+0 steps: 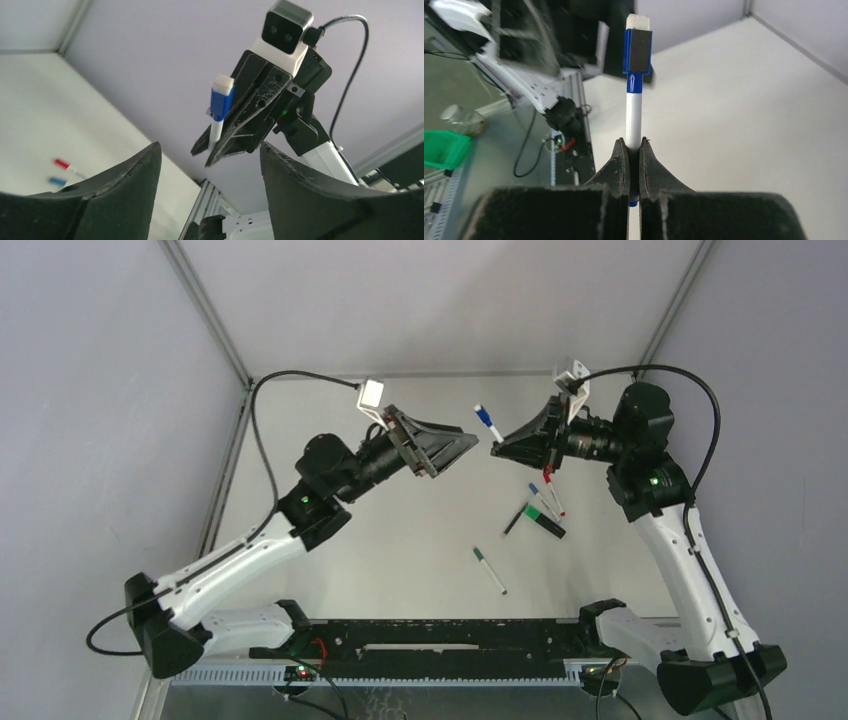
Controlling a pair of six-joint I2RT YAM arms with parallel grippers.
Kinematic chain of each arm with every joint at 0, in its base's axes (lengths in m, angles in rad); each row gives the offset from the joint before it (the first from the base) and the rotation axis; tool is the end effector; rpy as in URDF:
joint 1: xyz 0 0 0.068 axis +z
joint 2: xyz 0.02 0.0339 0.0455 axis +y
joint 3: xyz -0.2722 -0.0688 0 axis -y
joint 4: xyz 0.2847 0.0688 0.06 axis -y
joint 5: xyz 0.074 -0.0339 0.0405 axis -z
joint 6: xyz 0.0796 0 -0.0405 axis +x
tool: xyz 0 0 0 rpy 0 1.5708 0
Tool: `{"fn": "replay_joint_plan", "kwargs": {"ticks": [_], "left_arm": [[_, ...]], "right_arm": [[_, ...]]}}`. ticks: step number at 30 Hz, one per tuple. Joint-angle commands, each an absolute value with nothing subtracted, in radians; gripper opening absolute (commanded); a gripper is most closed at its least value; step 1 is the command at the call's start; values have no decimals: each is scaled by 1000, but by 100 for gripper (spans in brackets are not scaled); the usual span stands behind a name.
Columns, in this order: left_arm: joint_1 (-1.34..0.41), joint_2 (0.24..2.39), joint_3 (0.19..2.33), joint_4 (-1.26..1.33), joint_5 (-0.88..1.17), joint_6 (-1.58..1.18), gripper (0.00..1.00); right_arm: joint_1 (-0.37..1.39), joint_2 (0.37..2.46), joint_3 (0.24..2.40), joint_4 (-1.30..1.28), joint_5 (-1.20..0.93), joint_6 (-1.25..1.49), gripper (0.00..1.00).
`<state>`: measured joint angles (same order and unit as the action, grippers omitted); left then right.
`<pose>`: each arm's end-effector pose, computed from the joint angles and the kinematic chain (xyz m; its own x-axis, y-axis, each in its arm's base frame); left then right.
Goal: Insert the pens into the pen caps
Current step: Insert the pen cap onto the pen, then place the pen at the center of the board.
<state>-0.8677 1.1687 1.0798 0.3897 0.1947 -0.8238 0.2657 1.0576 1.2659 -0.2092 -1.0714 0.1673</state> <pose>0.2130 -0.2752 0.4435 -0.5067 -0.5156 -0.6910 0.7303 0.1694 -0.6618 0.2370 0.1369 0.4681 -0.1629 0.0383 -0.9859 -0.9591 0.2284 0.1673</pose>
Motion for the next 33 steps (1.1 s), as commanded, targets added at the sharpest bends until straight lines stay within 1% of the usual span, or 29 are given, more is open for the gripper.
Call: {"fn": "replay_joint_plan", "kwargs": {"ticks": [1, 6, 11, 16, 20, 25, 30, 33], "left_arm": [[-861, 1015, 1049, 204, 72, -683, 79], [-853, 890, 975, 56, -74, -585, 89], [-818, 831, 890, 28, -104, -595, 89], [-795, 831, 848, 23, -116, -609, 89], [-776, 839, 832, 14, -113, -620, 89], [-763, 844, 817, 13, -110, -626, 89], [-752, 850, 806, 13, -101, -634, 89], [-750, 846, 801, 11, -96, -637, 89]], "right_arm": [[175, 987, 1201, -370, -1063, -25, 0], [55, 975, 1081, -594, -994, -273, 0], [-40, 1055, 996, -783, -867, -535, 0], [-42, 1132, 914, -881, -701, -714, 0], [-25, 1179, 831, -863, -573, -752, 2], [-3, 1240, 744, -807, -465, -745, 4], [61, 1334, 735, -757, -419, -683, 6], [91, 1359, 738, -731, -385, -657, 10]]}}
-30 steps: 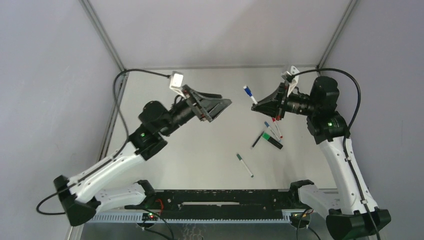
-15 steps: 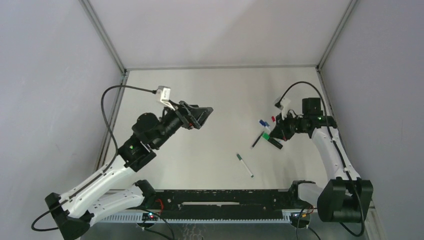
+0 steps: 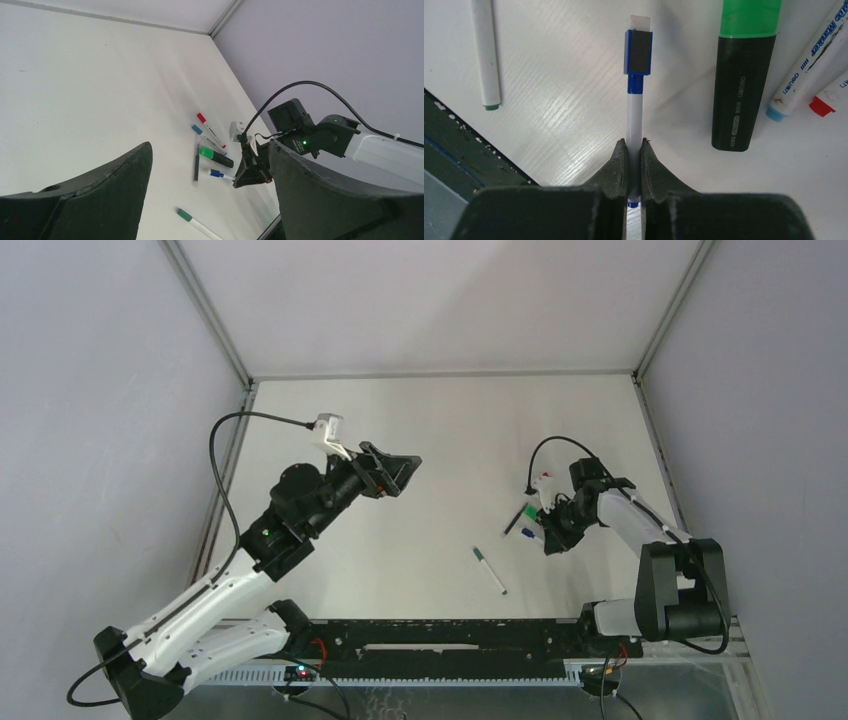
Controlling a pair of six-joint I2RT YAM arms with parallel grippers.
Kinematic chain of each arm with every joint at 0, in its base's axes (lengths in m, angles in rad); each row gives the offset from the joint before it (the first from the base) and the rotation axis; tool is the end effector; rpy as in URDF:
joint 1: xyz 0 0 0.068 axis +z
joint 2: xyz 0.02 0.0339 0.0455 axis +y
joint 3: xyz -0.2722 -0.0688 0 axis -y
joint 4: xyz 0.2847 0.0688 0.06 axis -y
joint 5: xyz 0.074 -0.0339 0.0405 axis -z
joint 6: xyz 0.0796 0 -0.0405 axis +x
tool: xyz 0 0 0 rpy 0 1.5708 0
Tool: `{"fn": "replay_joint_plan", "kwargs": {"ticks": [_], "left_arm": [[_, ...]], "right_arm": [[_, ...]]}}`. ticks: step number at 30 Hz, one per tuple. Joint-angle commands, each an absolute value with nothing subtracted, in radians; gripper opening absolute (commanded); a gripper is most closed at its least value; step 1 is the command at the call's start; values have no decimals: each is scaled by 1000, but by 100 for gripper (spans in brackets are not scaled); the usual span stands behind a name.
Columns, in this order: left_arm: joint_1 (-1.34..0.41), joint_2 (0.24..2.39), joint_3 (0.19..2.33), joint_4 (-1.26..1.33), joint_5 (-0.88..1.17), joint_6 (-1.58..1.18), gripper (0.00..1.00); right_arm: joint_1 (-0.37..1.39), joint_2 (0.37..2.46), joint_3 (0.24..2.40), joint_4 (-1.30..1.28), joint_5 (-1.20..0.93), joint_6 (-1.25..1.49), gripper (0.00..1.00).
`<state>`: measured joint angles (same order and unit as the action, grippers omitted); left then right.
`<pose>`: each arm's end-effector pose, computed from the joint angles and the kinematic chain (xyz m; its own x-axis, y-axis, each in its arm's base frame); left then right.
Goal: Insert the pens into the pen caps
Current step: Place the pen at the center of the board.
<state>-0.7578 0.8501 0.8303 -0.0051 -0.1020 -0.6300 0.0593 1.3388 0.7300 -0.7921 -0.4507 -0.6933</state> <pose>0.2085 -0.1861 0.3686 -0.3739 -0.4531 -0.8093 0.4821 0.6505 -0.5869 0.2474 0.0494 0.1213 -0.6757 -0.6164 -0.4044 -0.7264 0.6504 0.2222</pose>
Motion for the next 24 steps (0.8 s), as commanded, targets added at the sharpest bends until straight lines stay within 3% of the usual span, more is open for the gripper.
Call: {"fn": "replay_joint_plan", "kwargs": {"ticks": [1, 9, 14, 22, 24], "left_arm": [[-750, 843, 799, 10, -97, -638, 89], [-744, 805, 776, 7, -110, -651, 89], [-742, 801, 819, -23, -84, -660, 89], [-693, 820, 989, -147, -10, -618, 90], [-644, 826, 1043, -181, 56, -619, 92]], "right_arm": [[96, 1366, 743, -732, -383, -652, 13], [97, 1373, 758, -742, -384, -632, 34], [71, 1309, 812, -811, -413, -640, 38], [-26, 1175, 1103, -979, -488, -735, 42], [-50, 1145, 1202, -989, -500, -752, 50]]}}
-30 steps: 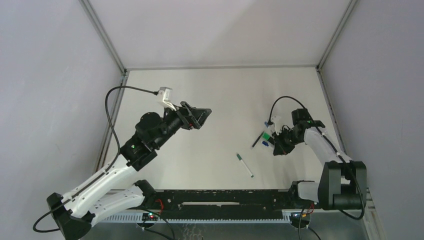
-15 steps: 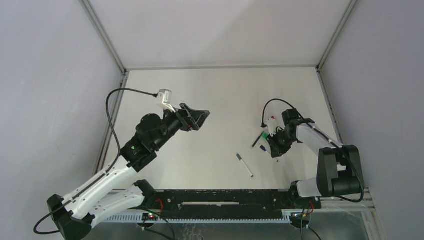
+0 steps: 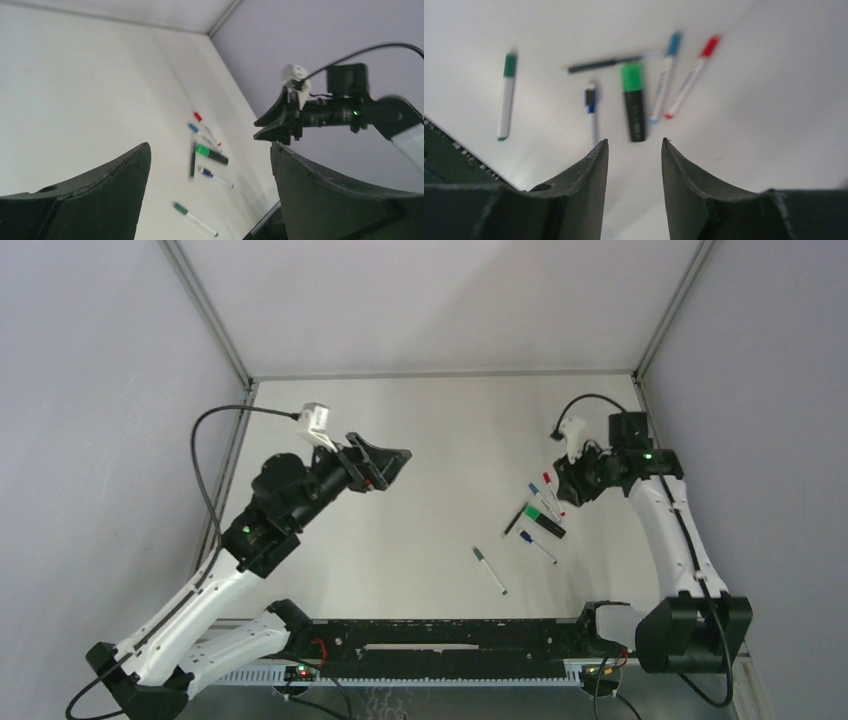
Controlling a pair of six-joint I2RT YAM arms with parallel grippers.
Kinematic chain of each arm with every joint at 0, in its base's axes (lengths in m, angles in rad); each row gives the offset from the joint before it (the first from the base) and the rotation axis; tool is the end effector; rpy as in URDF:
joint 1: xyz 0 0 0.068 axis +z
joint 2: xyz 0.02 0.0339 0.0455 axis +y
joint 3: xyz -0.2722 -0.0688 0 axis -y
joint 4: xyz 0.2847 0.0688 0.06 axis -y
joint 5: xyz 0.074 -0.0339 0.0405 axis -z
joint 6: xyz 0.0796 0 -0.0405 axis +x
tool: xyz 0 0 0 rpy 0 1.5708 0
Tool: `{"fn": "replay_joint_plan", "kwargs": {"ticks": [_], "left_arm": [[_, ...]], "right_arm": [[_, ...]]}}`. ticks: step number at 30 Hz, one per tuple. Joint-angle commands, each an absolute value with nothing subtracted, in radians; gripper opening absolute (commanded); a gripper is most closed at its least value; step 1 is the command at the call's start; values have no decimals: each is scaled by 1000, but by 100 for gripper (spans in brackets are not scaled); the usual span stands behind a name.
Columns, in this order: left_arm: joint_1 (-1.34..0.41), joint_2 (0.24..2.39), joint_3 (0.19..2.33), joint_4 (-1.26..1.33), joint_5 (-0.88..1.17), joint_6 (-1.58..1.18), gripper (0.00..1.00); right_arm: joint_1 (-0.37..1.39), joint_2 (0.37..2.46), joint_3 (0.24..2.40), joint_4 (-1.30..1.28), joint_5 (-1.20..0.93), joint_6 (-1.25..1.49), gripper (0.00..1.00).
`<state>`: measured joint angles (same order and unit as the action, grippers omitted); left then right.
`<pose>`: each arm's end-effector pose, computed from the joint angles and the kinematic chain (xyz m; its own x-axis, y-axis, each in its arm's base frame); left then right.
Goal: Insert the pens into the pen caps
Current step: Place the pen at the center of the board, then reset both arms
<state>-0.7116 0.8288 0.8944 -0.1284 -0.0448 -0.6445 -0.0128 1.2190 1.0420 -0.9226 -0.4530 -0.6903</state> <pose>0.2064 -0.1733 0.3830 -0.4096 -0.4393 -0.7995 0.4659 0.6527 -0.5974 0.2835 0.0312 0.2483 -0.5678 -0.5653 -0.5983 -0.7116 0.7025 0.0116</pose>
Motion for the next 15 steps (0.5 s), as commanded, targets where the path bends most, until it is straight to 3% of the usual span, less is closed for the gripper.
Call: {"fn": "replay_joint_plan", "kwargs": {"ticks": [1, 7, 15], "left_arm": [[-615, 833, 1076, -199, 82, -620, 93], [-422, 872, 1281, -320, 225, -622, 98], [-263, 900, 1524, -436, 318, -627, 100]], "right_arm": [[-65, 1134, 1250, -990, -515, -760, 55], [-151, 1091, 1520, -902, -593, -666, 99], [-223, 1115, 1803, -808, -703, -318, 100]]}}
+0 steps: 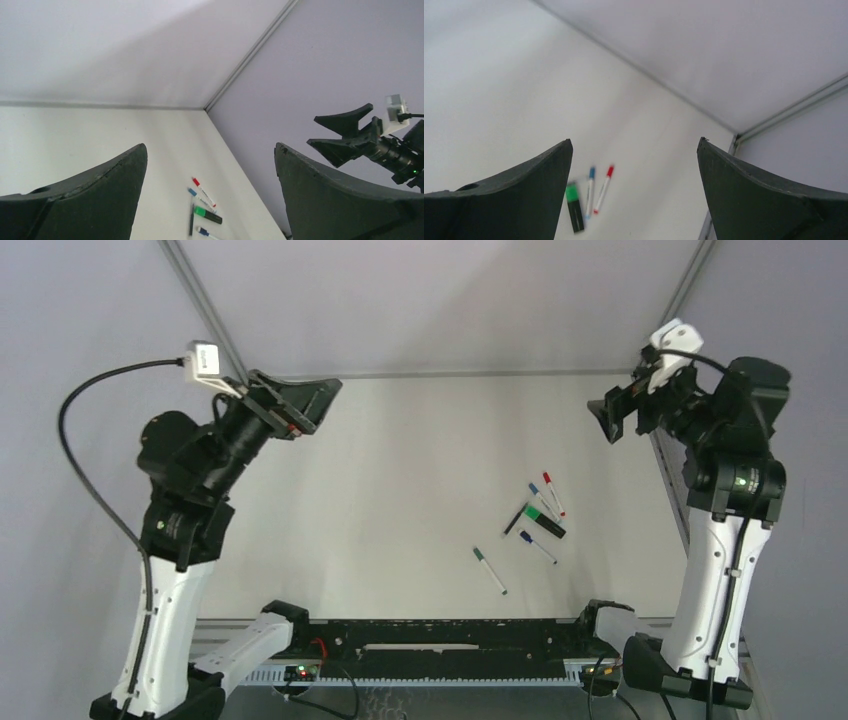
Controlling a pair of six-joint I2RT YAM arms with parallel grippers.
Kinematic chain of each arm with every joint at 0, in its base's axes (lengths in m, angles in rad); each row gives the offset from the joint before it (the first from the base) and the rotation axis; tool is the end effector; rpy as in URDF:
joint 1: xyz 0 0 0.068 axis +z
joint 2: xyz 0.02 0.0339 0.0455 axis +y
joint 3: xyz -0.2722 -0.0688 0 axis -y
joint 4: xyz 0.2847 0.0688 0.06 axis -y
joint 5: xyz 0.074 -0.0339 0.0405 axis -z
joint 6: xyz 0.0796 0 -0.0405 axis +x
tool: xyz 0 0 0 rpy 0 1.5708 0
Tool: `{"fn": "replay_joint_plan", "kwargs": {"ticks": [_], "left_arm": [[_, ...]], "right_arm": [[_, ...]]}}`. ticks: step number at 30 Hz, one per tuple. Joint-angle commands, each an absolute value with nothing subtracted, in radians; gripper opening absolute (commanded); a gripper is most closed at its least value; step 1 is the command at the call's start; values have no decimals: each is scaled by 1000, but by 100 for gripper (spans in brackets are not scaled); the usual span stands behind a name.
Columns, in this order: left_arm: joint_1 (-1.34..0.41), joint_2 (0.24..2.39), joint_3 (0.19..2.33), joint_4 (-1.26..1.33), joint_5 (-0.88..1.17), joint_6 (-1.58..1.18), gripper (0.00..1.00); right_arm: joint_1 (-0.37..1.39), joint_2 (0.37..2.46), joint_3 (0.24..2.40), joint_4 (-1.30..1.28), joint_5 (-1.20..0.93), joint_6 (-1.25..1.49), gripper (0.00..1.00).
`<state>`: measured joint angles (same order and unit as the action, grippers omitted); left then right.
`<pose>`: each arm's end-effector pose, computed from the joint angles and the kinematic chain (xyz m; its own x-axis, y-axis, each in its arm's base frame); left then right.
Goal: Insert the pens into the pen caps
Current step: Reset both arms
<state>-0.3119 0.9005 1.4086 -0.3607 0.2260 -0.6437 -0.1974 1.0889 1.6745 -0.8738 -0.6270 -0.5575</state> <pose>0.2043 -0.0846 0.5400 -0.1943 -0.5519 -0.8110 0.4918 0.6605 -0.5673 0.2354 0.0006 0.5227 -0.0287 -0.4312 -0.9018 -0.4808 0.7969 -0.3657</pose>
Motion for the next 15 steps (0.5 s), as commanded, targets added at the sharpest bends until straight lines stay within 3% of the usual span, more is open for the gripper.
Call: {"fn": "replay_joint_plan", "kwargs": {"ticks": [1, 7, 15], "left_arm": [[-252, 900, 1546, -444, 325, -628, 100], [-214, 897, 1657, -518, 326, -605, 100], [-207, 869, 1689, -562, 297, -594, 100]], "right_arm": [[-226, 1127, 1841, -806, -700, -259, 100], [-216, 1165, 1970, -766, -643, -21, 100], [-166, 1212, 2096, -821, -509, 43, 100]]}}
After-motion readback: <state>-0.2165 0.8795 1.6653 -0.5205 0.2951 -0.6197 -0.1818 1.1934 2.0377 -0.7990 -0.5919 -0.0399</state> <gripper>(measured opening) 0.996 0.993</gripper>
